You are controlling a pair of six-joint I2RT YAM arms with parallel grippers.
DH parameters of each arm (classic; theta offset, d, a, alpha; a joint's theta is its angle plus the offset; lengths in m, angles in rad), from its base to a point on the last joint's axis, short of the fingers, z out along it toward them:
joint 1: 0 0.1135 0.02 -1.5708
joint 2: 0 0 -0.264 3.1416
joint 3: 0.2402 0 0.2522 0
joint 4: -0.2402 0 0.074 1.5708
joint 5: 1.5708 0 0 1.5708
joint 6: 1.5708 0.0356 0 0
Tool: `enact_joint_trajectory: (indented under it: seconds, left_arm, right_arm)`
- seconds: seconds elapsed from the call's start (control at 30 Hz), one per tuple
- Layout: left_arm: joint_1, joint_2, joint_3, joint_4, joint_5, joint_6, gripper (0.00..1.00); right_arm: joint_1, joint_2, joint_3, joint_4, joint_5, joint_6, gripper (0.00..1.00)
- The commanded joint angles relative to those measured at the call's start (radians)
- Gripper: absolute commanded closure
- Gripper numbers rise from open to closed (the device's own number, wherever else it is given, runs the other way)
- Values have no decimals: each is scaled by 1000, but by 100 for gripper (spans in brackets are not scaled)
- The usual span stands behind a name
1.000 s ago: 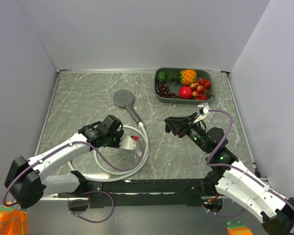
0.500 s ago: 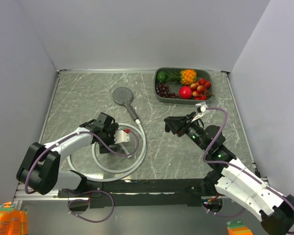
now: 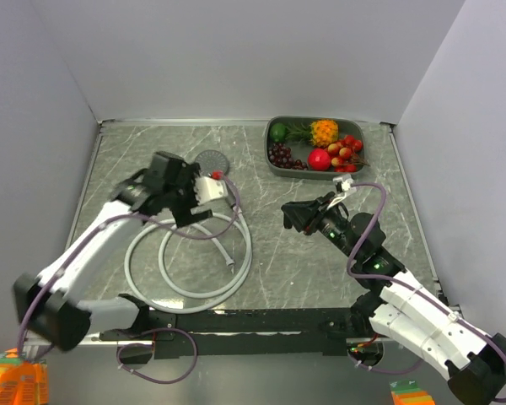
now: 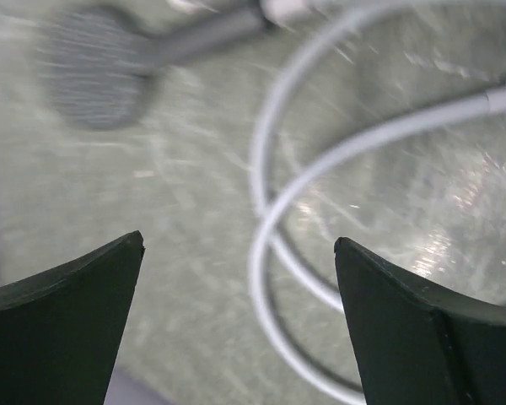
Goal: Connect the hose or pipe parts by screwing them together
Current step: Pick up the pipeline from the center of the board.
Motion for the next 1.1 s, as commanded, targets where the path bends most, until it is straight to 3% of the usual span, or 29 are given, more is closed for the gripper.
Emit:
enact_joint_trajectory:
  seconds: [0.0,0.03,0.07,0.1,0.13,0.17,0.27,0.3,0.33,0.37,0.4,0.43,0.5,0.53,0.63,0.7,1.07]
  left_arm:
    - [5,-202,105,-39,-81,-125,0]
    - [8,-251,79,5,-256,-253,0]
    - [8,-257,74,-102,-240,-201,2]
    - [2,-250,118,-222,-194,-38,9]
    - [-7,-213,154,-308,-110,-20,5]
    - [-11,-195,183,-343,-97,-48,9]
    - [-11,-179,251,-349,59,-17,30]
    - [-12,-202,195,-332,114,128,35]
    - [-12,-283,139,-325,165,255,52]
    - [-12,-338,71,-317,224,410,60]
    - [-12,-396,-100,-242,214,696,62]
    - [-12,-512,-189,-198,187,821,63]
    - [-10,-600,-374,-106,147,1085,74]
    - [-8,-587,-383,-122,170,1106,76]
    - [-8,-405,-279,-272,311,1143,71]
    - [-8,-286,-233,-263,372,1113,70]
    - [-41,43,-139,-349,452,1215,61]
  right_arm:
    - [-10,-44,65,25,-23,-18,100]
    - [-7,-49,61,39,-23,-15,100]
    - [-11,-58,56,44,-28,-14,100]
    - [-11,-61,53,48,-28,-12,100]
    - [-11,-64,50,63,-31,-3,100]
    - [-11,-67,41,73,-34,2,100]
    - [-10,-69,36,88,-46,18,100]
    - [-11,-66,36,90,-57,21,100]
    - [-10,-64,39,85,-63,20,100]
    - [-11,-63,47,74,-65,20,100]
    - [-11,-64,47,74,-68,20,100]
    - [-11,-64,45,76,-75,21,100]
    - [-11,-56,47,74,-79,23,100]
    - [-11,-50,45,79,-88,28,100]
    - [-13,-41,38,100,-100,31,100]
    - [-13,-38,35,107,-103,29,100]
    - [-74,-18,21,155,-200,43,100]
